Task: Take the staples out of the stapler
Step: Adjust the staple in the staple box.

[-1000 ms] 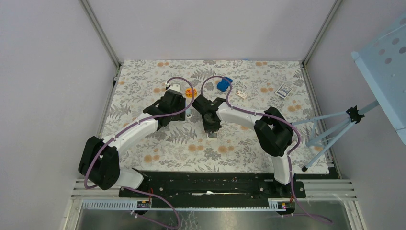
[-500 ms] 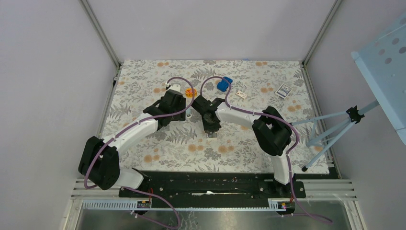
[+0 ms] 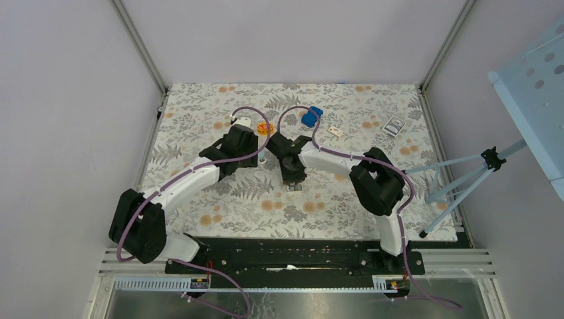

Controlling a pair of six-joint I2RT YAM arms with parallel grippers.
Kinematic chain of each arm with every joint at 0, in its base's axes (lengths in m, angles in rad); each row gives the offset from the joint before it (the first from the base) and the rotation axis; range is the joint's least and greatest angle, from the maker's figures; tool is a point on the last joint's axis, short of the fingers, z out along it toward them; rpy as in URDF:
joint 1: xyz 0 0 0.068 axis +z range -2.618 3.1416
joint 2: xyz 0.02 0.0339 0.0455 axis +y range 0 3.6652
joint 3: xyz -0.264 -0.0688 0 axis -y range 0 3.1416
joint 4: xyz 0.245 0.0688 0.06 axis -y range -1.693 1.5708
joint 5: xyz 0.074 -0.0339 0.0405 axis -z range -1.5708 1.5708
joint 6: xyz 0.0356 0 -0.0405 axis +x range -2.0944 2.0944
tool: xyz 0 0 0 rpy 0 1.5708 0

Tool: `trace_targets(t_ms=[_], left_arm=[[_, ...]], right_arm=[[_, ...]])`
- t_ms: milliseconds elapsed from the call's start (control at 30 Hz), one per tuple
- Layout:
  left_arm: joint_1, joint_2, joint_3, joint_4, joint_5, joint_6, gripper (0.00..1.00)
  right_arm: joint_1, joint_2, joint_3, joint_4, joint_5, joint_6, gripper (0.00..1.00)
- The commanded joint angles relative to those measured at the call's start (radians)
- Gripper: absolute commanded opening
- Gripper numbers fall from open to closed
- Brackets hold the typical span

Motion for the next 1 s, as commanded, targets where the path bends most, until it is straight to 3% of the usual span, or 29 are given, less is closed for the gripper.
trace_targets(t_ms=[0,467,767,967], left_arm=[[-0.005,-0.036,0.015,0.034,-0.022,0.011,0.65],[-0.005,-0.04,0.015,0.035,-0.023,0.011,0.65],[-0.008,-0.04,0.014,0.035,-0.023,0.011,0.65],[-0.009,-0.04,0.014,0.035,-0.025,0.011,0.65]], right_arm=[[0.013,0.003,0.028,0.002,0.001,-0.006,0.34],[0.012,-0.046,-0.01,0.057,-0.015,-0.004,0.44],[0.011,-0.086,-0.042,0.036,0.085,0.01,0.33],[0.006,-0.099,-0.056,0.04,0.084,0.016,0.35]])
